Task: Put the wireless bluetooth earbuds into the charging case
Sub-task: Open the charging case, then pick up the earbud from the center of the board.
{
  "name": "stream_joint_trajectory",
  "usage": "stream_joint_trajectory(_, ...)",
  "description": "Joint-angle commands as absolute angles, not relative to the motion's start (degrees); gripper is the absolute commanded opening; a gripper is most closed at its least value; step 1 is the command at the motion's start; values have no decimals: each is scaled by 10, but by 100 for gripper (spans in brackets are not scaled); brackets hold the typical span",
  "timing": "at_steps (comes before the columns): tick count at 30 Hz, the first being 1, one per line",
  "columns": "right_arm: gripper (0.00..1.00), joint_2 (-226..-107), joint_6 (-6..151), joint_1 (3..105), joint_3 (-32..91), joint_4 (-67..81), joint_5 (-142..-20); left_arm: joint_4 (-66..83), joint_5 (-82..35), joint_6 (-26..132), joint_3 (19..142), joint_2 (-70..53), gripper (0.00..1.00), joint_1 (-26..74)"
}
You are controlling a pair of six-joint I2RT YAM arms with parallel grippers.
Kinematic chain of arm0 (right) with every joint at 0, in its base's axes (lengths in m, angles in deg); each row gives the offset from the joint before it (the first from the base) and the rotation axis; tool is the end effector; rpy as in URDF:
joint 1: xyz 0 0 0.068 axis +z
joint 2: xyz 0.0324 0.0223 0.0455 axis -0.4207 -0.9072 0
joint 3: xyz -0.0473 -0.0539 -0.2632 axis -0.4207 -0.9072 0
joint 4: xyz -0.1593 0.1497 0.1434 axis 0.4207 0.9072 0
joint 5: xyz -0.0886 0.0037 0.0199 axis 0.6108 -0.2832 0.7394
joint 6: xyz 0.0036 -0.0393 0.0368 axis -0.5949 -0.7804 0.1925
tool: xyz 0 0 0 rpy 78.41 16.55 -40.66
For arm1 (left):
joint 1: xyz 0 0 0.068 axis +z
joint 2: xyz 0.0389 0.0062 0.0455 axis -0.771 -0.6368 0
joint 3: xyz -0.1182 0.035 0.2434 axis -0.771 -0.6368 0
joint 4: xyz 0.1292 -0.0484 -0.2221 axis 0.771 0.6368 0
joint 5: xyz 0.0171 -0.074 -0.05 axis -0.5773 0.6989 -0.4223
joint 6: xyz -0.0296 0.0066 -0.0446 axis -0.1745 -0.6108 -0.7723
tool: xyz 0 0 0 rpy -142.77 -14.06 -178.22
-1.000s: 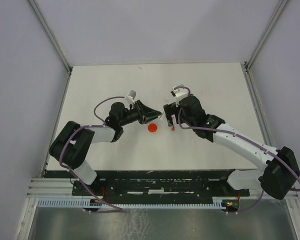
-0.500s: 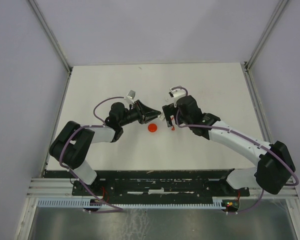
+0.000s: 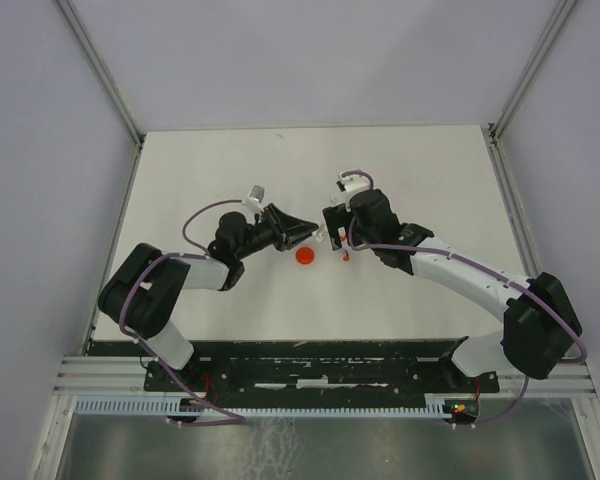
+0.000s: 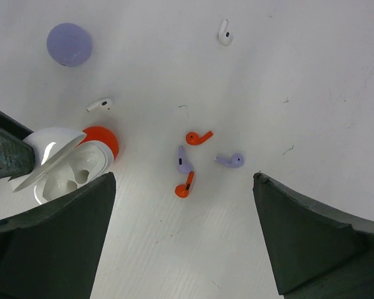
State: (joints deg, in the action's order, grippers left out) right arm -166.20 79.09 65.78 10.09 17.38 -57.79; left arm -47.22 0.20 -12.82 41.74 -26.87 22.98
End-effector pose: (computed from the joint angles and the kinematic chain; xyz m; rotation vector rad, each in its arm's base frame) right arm 0.2425 0.1972 0.2634 -0.3703 2.1479 0.2420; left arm 0.2713 -0.1622 0.1875 -0.3289 1.9400 -1.7573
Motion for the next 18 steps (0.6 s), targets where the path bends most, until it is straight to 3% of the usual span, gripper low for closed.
stream_joint_trajectory(1,100,-1624,804,651,103,135,-563,-539,-70,-163,373,-232,3,227)
stream_joint_trajectory(13,100,-1642,804,634,115,181,-558,-454,-325,-139,245,-22,3,229)
stream_joint_trajectory(18,91,-1698,814,634,144,188,-591,-324,-369,-96,247,82,3,238)
